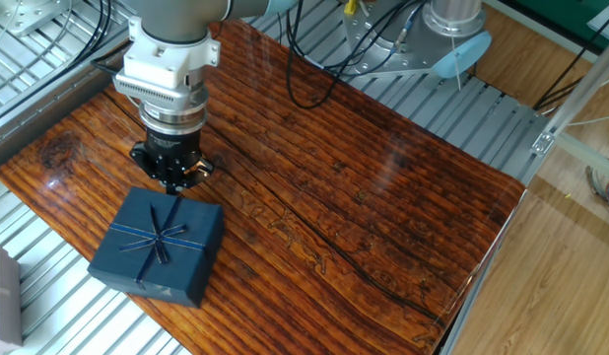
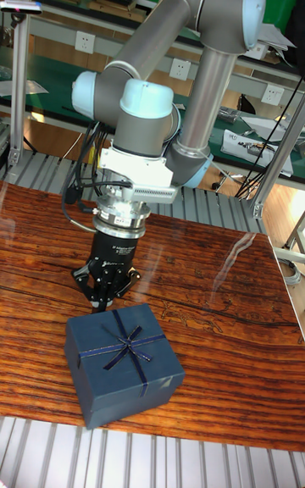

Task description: Slide the outer casing onto the gift box

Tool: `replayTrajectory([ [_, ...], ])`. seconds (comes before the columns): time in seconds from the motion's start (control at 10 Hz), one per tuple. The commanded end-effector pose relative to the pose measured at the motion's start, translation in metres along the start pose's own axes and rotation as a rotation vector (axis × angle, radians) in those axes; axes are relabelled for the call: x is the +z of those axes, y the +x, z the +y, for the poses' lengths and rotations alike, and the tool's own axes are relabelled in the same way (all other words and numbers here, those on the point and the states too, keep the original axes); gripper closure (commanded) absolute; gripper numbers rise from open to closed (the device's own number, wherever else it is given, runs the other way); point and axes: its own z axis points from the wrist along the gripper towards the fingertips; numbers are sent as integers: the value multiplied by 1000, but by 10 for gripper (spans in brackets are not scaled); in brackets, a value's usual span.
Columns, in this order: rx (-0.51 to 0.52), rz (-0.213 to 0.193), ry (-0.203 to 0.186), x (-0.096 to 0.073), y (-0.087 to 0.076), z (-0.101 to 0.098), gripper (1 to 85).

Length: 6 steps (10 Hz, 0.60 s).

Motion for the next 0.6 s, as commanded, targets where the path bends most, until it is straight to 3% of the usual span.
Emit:
replayTrajectory([
  [0.0,-1,-1,4,-4,-1,-2,847],
  [0.5,-14,7,16,-7,1,-2,847],
])
